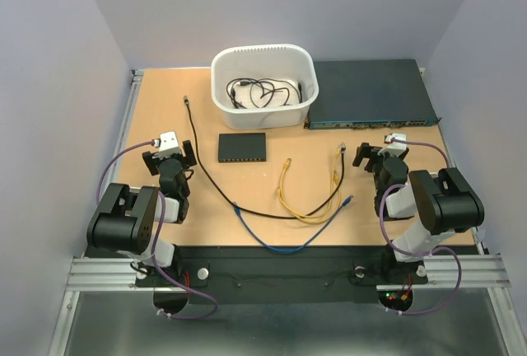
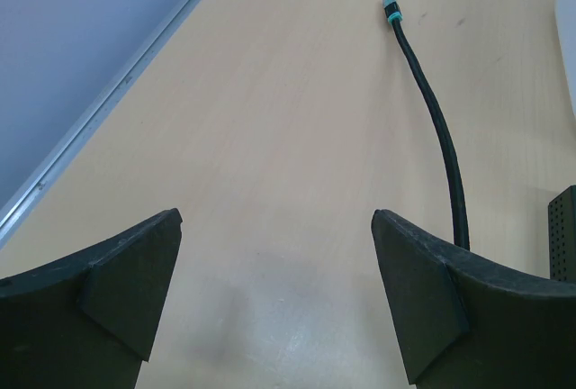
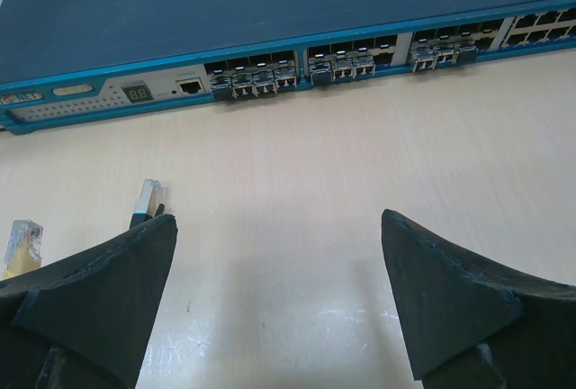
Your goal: Insert the plug into the switch port
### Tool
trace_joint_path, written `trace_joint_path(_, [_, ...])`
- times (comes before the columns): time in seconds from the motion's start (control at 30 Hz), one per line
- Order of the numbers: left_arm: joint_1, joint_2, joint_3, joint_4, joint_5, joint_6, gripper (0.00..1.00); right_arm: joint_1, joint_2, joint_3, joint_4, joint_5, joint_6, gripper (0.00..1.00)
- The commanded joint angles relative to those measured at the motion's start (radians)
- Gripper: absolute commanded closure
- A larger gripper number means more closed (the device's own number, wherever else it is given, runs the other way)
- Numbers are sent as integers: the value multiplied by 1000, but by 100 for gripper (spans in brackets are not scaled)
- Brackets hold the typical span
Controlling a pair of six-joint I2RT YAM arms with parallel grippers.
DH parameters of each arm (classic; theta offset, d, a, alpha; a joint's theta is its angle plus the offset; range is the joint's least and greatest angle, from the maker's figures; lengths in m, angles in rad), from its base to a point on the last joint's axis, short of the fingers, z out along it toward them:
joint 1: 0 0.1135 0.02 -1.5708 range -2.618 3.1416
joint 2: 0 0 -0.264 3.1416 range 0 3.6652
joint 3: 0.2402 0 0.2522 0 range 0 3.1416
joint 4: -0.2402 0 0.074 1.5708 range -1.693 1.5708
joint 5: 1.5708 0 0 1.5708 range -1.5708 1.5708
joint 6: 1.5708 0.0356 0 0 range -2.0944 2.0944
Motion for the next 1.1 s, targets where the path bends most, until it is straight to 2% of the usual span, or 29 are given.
trace_joint_path(0.0, [1, -17, 14, 325, -9, 14, 1, -8, -7, 0, 76, -8, -11, 0])
trace_joint_path(0.33, [1, -19, 15, 325, -8, 14, 1, -8, -9, -1, 76, -5, -11, 0])
trace_joint_path(0.4, [1, -17, 14, 323, -8, 14, 1, -5, -56, 2, 60, 53, -2, 0])
trace_joint_path(0.53, [1, -19, 14, 325, -8, 14, 1, 78, -217, 63, -187, 165, -60, 0])
trace_joint_path(0.6, [1, -17, 15, 323, -8, 14, 1, 94, -373, 94, -311, 173, 39, 0])
trace_joint_path(0.7, [1, -19, 14, 325, -9, 14, 1, 94, -608, 112, -469, 21, 252, 0])
trace_joint_path(0.73, [1, -19, 14, 325, -9, 14, 1, 94, -651, 97, -467, -124, 291, 0])
trace_joint_path(0.8, [1, -19, 14, 323, -8, 12, 1, 94, -734, 48, -439, -217, 413, 0])
trace_joint_path(0.93, [1, -19, 14, 325, -9, 12, 1, 94, -758, 31, -438, -423, 490, 0])
trace_joint_path(1.07, [1, -19, 14, 323, -8, 14, 1, 94, -724, -12, -431, -393, 718, 0])
